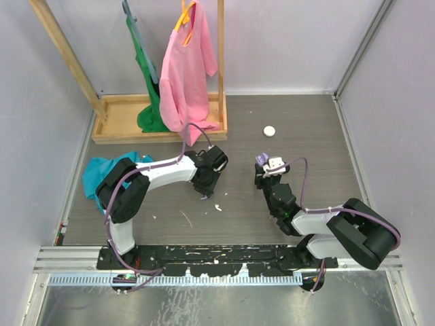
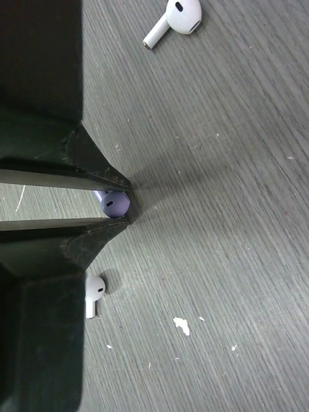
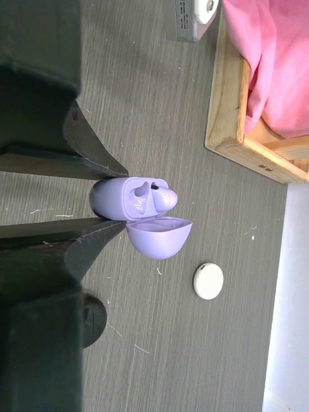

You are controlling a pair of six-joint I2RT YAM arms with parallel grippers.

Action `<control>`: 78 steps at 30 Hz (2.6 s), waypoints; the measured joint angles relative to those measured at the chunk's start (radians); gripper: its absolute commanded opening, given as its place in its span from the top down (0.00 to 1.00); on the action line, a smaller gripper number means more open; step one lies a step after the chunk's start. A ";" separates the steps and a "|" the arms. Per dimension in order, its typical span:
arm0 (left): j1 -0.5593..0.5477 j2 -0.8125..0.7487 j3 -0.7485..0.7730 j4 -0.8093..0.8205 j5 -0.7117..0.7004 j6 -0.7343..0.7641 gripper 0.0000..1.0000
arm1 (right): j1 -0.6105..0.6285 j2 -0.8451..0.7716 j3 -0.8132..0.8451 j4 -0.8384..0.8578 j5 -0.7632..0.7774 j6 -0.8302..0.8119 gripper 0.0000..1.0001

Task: Insert the wireless bluetooth earbuds into the charging case
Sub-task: Pick up the earbud from the center of the board, then place the earbud in the charging case.

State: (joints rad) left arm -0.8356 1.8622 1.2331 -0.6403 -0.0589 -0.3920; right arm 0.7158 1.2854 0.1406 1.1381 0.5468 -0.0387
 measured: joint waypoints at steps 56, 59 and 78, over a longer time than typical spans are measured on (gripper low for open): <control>0.050 -0.754 -0.373 0.785 0.292 -0.137 0.85 | 0.043 0.084 0.066 0.309 -0.837 0.047 0.99; 0.050 -0.730 -0.383 0.821 0.303 -0.158 0.85 | 0.043 0.080 0.066 0.311 -0.838 0.049 0.99; 0.042 -0.726 -0.470 0.951 0.316 -0.249 0.85 | 0.044 0.034 0.065 0.298 -0.835 0.053 0.99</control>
State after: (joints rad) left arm -0.7940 1.1362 0.7631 0.3103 0.2569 -0.6407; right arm 0.7601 1.3190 0.2054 1.4357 -0.2886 0.0139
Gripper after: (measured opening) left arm 0.193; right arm 0.328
